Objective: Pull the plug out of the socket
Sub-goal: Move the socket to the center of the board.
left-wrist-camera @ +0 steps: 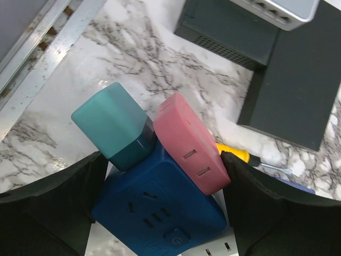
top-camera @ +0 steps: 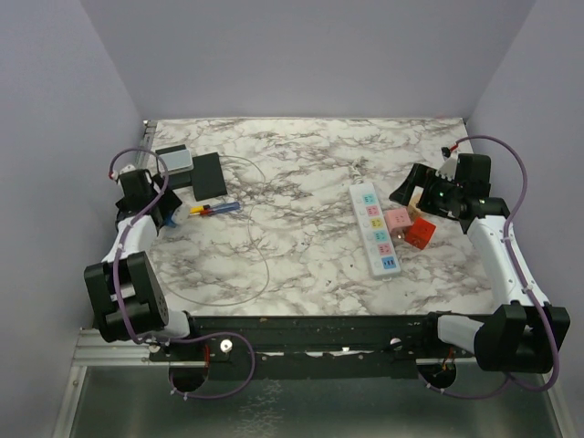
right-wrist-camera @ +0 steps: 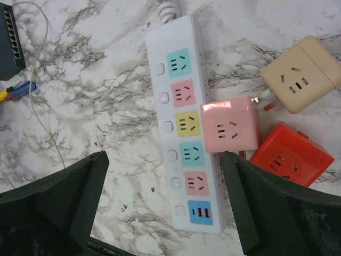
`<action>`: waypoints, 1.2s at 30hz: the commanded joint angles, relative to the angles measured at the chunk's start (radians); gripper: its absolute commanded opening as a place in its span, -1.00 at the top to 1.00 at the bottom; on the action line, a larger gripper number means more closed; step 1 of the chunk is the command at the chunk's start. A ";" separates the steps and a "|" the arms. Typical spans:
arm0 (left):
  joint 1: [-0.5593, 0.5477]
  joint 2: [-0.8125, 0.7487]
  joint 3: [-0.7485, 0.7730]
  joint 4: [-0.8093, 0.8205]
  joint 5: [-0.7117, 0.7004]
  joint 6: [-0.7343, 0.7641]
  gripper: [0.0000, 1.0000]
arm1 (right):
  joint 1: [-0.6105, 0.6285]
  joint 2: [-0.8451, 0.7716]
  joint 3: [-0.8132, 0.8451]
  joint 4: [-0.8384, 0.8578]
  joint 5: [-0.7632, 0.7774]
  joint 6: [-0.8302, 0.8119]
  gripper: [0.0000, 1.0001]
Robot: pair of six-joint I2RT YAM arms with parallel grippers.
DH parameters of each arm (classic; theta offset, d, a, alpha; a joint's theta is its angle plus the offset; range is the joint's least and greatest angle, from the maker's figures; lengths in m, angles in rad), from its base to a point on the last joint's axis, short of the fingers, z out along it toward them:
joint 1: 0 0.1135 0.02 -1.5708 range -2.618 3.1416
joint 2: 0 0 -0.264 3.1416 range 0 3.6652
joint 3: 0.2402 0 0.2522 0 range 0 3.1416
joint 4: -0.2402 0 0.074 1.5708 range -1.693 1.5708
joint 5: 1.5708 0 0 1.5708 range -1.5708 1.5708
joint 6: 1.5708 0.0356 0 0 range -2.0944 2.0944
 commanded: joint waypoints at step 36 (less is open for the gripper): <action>-1.059 0.082 0.052 -0.055 0.068 0.463 -0.08 | 0.023 -0.088 -0.254 0.289 -0.377 0.091 -1.00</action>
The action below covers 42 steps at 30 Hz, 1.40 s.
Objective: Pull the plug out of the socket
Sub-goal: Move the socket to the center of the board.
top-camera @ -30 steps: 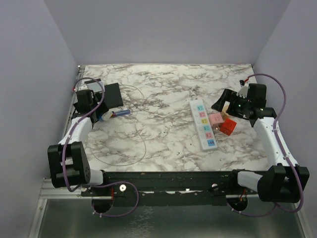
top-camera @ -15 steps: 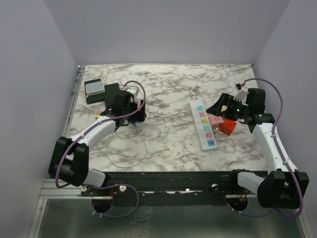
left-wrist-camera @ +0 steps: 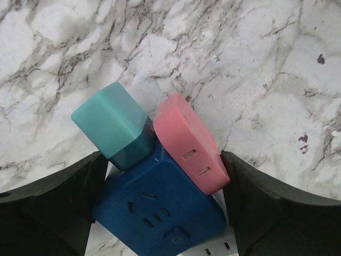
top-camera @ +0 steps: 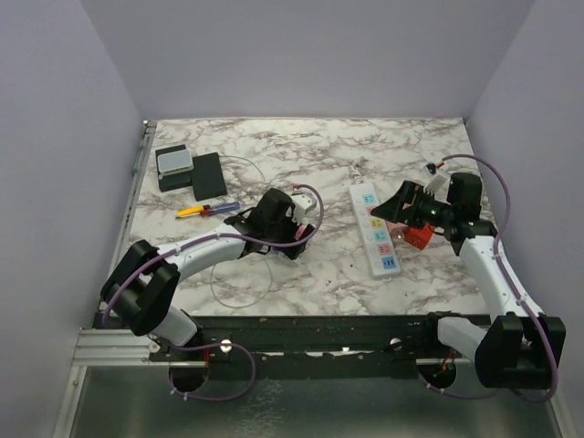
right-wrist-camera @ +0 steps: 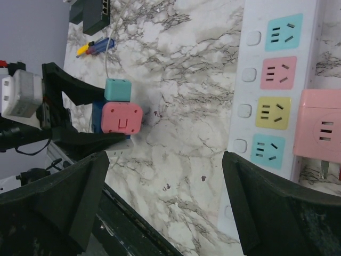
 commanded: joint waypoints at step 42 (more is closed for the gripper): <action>-0.094 -0.230 -0.067 -0.177 -0.454 -0.703 -0.98 | 0.066 0.008 -0.032 0.025 0.044 -0.040 -0.99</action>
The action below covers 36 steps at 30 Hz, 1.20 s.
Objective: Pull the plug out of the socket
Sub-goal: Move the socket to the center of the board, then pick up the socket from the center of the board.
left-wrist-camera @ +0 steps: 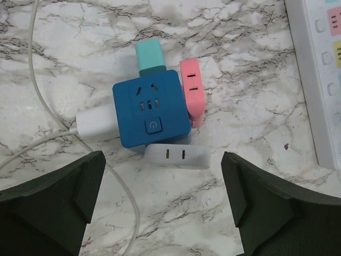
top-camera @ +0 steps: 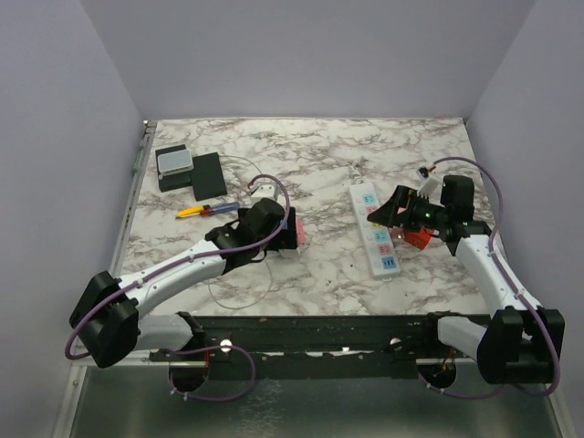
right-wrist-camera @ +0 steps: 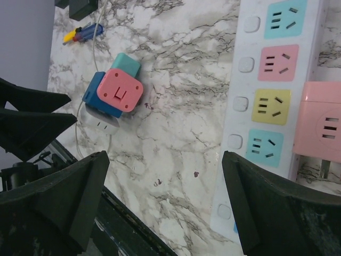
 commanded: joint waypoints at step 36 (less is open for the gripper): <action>0.085 0.138 -0.024 0.165 0.019 0.029 -0.88 | 0.182 0.041 -0.039 0.073 0.078 0.050 -0.99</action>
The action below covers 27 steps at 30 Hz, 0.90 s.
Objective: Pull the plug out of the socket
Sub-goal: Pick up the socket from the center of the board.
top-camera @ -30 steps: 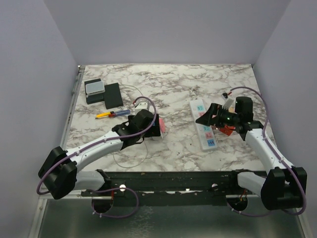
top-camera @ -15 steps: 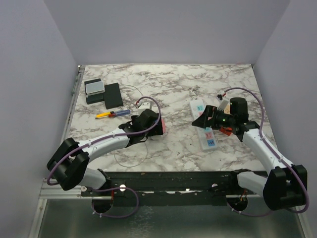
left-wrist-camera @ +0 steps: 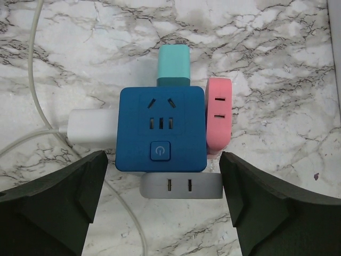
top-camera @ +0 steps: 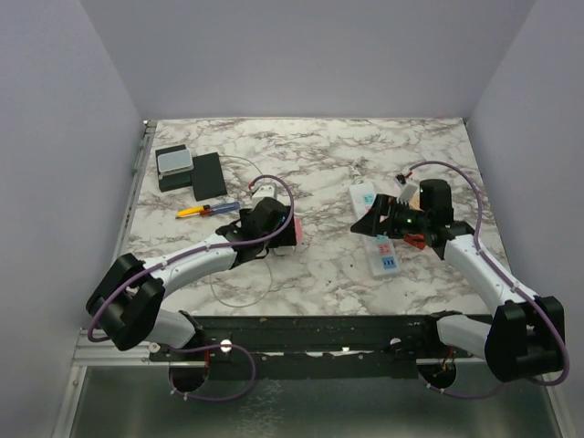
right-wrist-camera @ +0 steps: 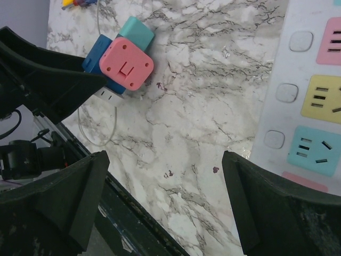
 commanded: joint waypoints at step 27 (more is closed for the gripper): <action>0.091 -0.065 -0.034 0.123 0.216 0.269 0.55 | 0.035 0.033 0.025 0.043 0.011 0.025 -0.98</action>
